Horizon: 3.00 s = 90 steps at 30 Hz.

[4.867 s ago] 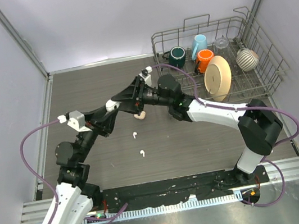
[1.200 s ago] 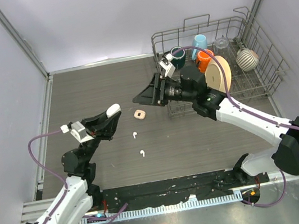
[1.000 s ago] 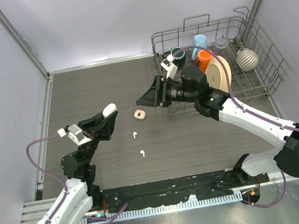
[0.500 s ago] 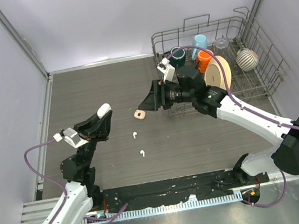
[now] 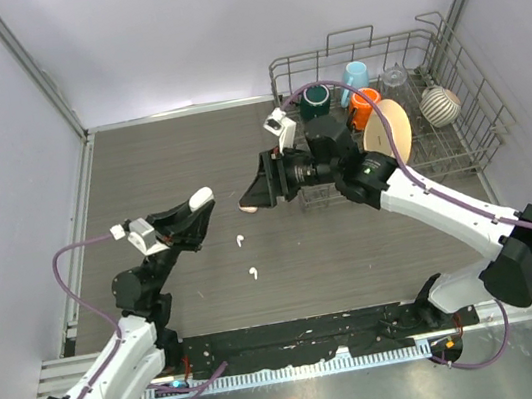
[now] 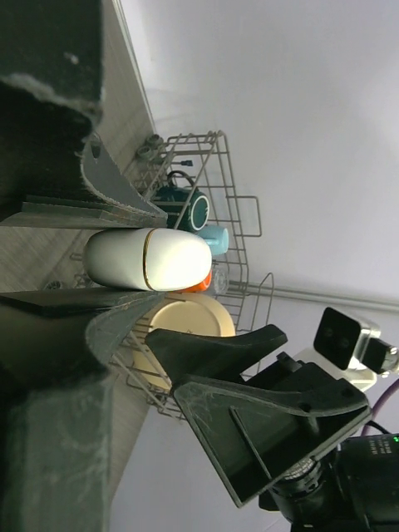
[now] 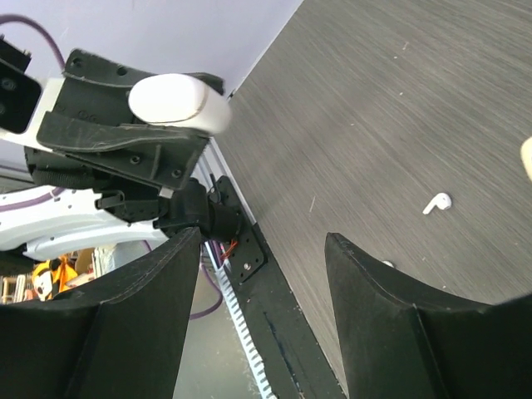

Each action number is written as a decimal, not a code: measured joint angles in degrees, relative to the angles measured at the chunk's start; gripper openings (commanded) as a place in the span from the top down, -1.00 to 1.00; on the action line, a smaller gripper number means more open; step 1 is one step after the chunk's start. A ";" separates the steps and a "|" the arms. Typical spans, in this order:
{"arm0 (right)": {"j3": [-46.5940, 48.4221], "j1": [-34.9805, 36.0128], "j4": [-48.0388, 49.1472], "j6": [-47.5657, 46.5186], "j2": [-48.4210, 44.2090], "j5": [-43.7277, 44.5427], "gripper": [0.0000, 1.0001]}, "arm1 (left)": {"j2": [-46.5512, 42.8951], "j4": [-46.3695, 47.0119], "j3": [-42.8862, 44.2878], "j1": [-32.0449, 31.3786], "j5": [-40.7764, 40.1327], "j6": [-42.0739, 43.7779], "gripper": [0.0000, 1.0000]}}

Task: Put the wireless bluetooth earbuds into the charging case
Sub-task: Open the charging case, then pick up the earbud from the center of the board.

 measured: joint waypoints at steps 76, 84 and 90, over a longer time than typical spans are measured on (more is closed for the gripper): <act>-6.73 -3.52 1.64 7.69 6.62 13.81 -0.22 | -13.31 -16.57 3.72 0.31 13.60 3.06 0.76; -10.01 7.52 -3.56 4.52 12.04 19.34 -0.21 | -13.97 -19.80 3.72 0.31 12.81 4.33 0.78; -10.47 12.85 -3.17 5.14 15.47 22.86 -0.16 | -16.90 -22.01 3.72 0.31 11.08 5.18 0.79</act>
